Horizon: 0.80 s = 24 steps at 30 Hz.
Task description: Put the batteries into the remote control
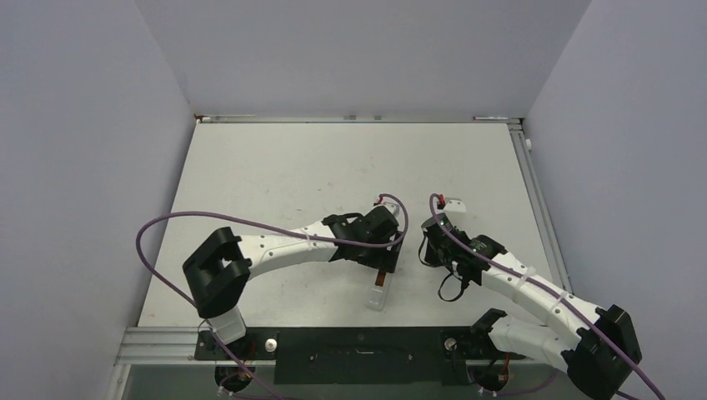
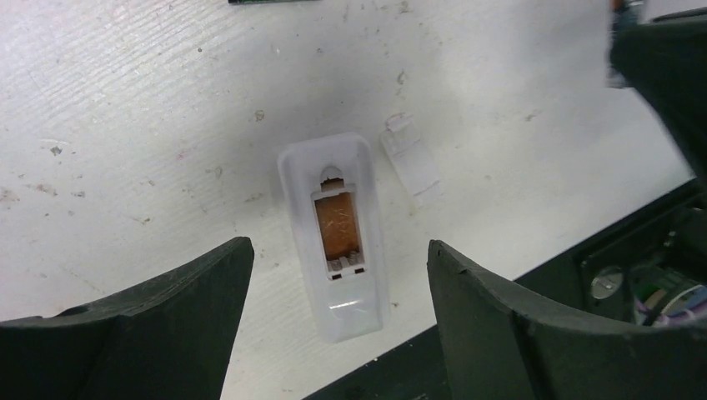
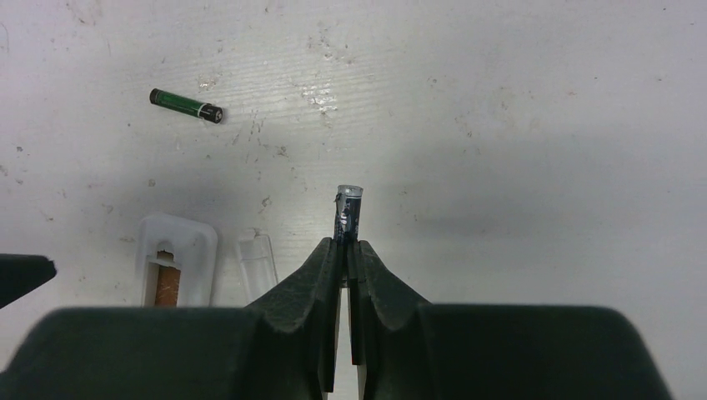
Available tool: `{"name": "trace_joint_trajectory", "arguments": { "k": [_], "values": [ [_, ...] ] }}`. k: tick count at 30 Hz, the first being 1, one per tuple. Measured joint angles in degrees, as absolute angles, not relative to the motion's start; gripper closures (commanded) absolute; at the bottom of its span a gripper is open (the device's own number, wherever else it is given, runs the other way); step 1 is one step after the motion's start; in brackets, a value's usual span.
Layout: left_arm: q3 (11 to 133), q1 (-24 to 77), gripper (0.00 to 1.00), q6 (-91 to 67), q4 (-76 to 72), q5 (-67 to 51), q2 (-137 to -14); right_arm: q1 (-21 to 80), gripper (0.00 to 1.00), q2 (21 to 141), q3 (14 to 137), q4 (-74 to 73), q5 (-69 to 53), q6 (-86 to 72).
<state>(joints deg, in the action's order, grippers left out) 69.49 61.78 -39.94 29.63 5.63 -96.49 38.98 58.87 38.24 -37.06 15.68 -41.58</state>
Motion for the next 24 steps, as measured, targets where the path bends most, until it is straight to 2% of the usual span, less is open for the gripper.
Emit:
{"name": "trace_joint_trajectory", "arguments": {
  "k": [12,22,24],
  "values": [
    [78.8,62.3,0.25,-38.2,36.4,6.0,-109.5,38.7,0.91,54.1,38.8,-40.0,16.0,-41.9],
    [85.2,64.2,0.42,-38.3,43.8,9.7,-117.0,38.6,0.92,53.2,38.9,-40.8,16.0,-42.3],
    [85.3,64.2,0.49,-38.6,44.2,10.2,-117.0,38.6,0.92,53.1,38.9,-40.8,16.0,-42.3]
  ]
}}
